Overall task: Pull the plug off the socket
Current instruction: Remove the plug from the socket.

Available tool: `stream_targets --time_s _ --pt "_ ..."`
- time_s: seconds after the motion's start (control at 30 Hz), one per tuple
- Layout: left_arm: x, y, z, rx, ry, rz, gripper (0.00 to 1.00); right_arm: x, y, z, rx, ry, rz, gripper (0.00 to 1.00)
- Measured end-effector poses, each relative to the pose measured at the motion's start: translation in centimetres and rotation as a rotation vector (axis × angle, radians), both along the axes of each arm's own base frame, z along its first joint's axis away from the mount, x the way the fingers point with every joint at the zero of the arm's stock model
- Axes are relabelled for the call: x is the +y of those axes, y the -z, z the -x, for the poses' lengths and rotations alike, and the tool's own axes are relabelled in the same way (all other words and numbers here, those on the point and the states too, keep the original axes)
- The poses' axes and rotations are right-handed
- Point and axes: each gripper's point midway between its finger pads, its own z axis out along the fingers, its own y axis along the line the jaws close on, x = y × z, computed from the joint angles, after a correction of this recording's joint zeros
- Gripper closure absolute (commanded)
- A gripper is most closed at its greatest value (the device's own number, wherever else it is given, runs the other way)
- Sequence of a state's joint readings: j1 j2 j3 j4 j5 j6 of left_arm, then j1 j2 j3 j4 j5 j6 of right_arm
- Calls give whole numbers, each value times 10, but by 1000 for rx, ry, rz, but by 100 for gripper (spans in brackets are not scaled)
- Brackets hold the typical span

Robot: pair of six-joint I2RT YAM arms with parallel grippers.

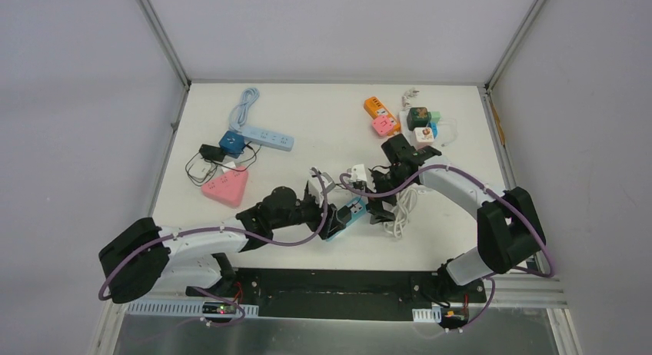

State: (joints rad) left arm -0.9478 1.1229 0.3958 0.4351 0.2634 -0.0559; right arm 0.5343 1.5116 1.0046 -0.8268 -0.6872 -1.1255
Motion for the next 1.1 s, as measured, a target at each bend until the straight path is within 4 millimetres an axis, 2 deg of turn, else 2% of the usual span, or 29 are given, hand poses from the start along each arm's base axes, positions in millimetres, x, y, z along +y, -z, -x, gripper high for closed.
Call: stream_targets --time_s 0.17,0.37,0.5,0.73,0.83,0.93,0.97,1.0,1.1 --pt "-14 16 -3 -13 -22 -77 34 0 0 -1 -3 1 -3 0" --pt "-24 15 -19 -51 -74 -113 45 0 -2 -1 -6 4 -6 0" --pt "-28 16 -23 -58 -83 -124 47 -1 -3 -2 -1 11 -12 0" --pt "-30 31 -21 -37 -66 -160 50 -2 -6 -5 23 39 -43 0" --pt "-31 32 -19 -38 -59 -163 60 -2 -7 -4 31 44 -51 0" --pt "-31 32 -19 -41 -56 -162 90 -1 -7 -4 35 45 -56 0" --pt "-32 32 -19 -49 -52 -165 96 -1 -8 -4 38 48 -61 1" --pt "-32 32 -19 -51 -51 -166 100 0 -9 -4 43 49 -67 1" --pt "-32 32 -20 -65 -45 -169 100 3 -10 -7 38 52 -88 1"
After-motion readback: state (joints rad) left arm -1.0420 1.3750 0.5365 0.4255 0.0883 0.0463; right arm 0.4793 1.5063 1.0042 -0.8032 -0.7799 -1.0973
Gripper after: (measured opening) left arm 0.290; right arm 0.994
